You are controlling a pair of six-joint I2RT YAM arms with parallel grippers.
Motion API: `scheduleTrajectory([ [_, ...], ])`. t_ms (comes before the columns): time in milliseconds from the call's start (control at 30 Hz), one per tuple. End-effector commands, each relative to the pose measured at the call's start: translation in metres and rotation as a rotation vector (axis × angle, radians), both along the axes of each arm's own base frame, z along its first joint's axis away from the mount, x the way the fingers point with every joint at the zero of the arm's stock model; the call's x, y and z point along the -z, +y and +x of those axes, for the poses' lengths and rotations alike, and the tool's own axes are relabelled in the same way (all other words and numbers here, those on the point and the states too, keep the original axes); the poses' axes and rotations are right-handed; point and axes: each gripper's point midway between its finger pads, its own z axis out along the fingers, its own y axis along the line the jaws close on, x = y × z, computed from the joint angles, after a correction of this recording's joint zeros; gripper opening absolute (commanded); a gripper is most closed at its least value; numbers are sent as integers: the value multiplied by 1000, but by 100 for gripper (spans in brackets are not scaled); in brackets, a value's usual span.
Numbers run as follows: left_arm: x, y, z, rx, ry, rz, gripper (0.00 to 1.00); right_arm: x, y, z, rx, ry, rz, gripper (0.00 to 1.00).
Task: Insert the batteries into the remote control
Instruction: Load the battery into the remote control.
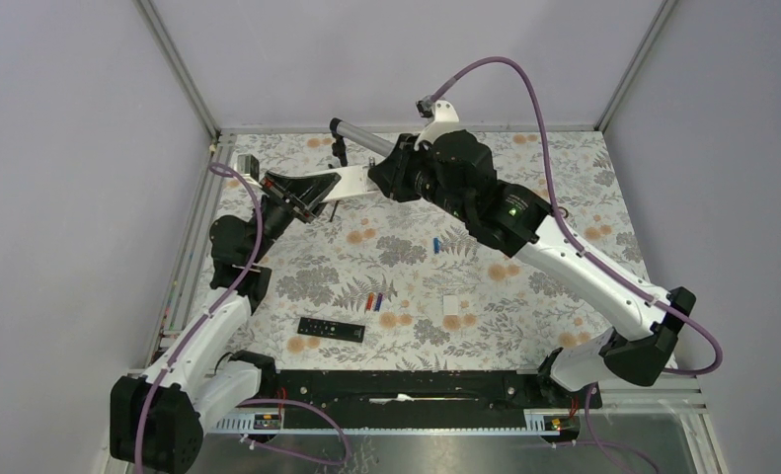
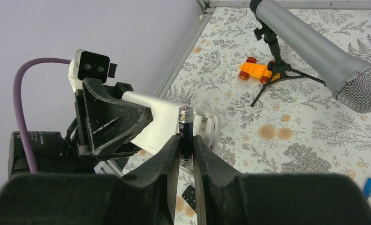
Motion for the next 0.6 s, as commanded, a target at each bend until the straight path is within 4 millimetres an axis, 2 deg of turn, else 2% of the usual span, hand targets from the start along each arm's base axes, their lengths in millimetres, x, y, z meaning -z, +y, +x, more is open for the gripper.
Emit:
scheduleTrajectory([
  [0,-27,3,-9,3,-97,-49,0,-10,4,4,14,-40,-21,23],
  [267,-26,3,-8,20,-89,-92,0,-2,12,6,3,-28,-55,24],
  [567,-30,5,-9,16,-99,-113,0,6,4,13,73,-17,-117,28],
])
